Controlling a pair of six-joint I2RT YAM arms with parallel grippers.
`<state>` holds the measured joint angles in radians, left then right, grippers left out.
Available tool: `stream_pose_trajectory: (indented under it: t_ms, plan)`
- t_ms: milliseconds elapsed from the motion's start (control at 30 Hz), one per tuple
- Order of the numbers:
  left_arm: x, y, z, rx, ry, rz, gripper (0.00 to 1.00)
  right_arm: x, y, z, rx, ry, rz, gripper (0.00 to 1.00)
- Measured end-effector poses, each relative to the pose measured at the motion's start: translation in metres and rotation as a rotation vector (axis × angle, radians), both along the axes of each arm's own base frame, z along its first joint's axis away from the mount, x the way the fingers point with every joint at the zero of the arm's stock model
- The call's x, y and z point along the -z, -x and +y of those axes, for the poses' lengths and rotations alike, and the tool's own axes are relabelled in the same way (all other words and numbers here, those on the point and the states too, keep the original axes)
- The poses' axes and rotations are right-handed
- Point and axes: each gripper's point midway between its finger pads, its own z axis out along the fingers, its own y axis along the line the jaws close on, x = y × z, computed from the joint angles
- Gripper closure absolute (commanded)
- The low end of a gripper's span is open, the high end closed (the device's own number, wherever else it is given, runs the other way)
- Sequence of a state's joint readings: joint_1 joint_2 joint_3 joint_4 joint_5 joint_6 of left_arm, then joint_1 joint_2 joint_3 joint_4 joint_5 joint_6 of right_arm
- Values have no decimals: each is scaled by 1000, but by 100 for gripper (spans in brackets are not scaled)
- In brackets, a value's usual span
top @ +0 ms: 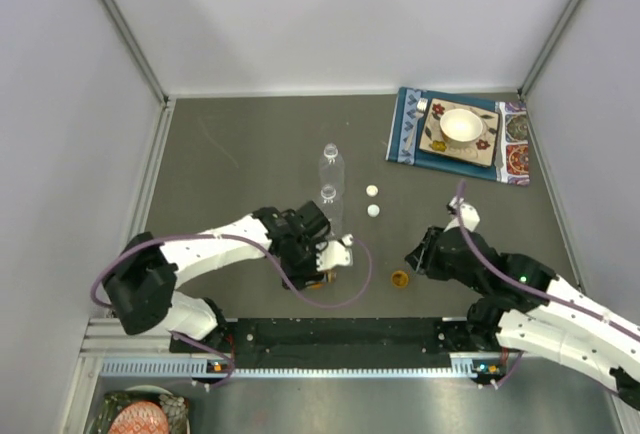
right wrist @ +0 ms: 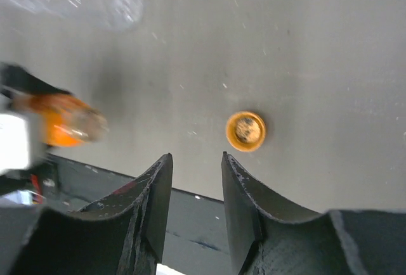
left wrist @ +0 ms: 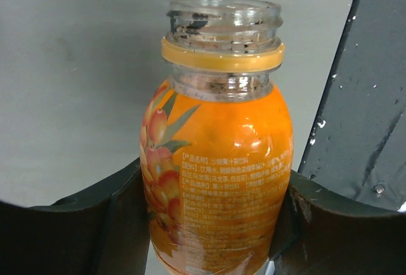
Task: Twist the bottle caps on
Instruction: Place the plastic bottle at the center of the board, then pick up the bottle cap from the center of the board.
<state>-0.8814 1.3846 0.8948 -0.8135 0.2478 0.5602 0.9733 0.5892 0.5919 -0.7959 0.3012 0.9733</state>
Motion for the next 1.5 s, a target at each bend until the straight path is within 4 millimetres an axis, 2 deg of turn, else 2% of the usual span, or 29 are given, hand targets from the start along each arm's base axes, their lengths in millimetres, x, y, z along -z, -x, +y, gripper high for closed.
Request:
stream_pose_trajectory:
  t_ms: [100, 233, 300, 400, 533, 567, 667, 800, 1000, 1067, 1133, 1200, 1267, 1400, 1500]
  plan:
    - [19, 13, -4, 62, -52, 14, 62, -36, -10, -4, 59, -62, -77, 57]
    - [35, 23, -20, 135, -72, 7, 54, -62, -16, -17, 128, -118, -145, 56]
    - [45, 30, -25, 167, -99, 15, 51, -65, -16, -23, 151, -120, -158, 55]
    - [47, 32, -35, 199, -111, -9, 24, -62, -15, -30, 171, -102, -155, 53]
    - [47, 33, -39, 204, -110, -16, 14, -59, -14, -36, 184, -89, -151, 51]
    - [46, 33, -41, 202, -107, -16, 2, -60, -13, -37, 185, -90, -154, 50]
    - [42, 33, -47, 201, -102, -10, 2, -66, -12, -42, 194, -102, -169, 49]
    - [18, 31, -63, 205, -68, 5, 2, -81, -12, -47, 207, -129, -197, 48]
    - [-61, 20, -130, 233, 146, -9, 2, -88, -13, -50, 219, -128, -212, 49]
    - [-77, 16, -150, 241, 199, -8, 2, -87, -13, -53, 225, -120, -213, 52]
    - [-81, 12, -169, 244, 228, 6, 2, -90, -14, -56, 238, -122, -224, 55]
    - [-69, 9, -185, 240, 225, 38, 3, -94, -14, -62, 258, -134, -242, 59]
    - [-47, 8, -195, 230, 198, 77, 7, -102, -13, -71, 280, -156, -265, 61]
    - [2, 8, -200, 202, 119, 138, 11, -125, -9, -94, 337, -207, -325, 62]
    - [17, 5, -203, 183, 102, 145, 14, -141, -7, -106, 370, -243, -364, 62]
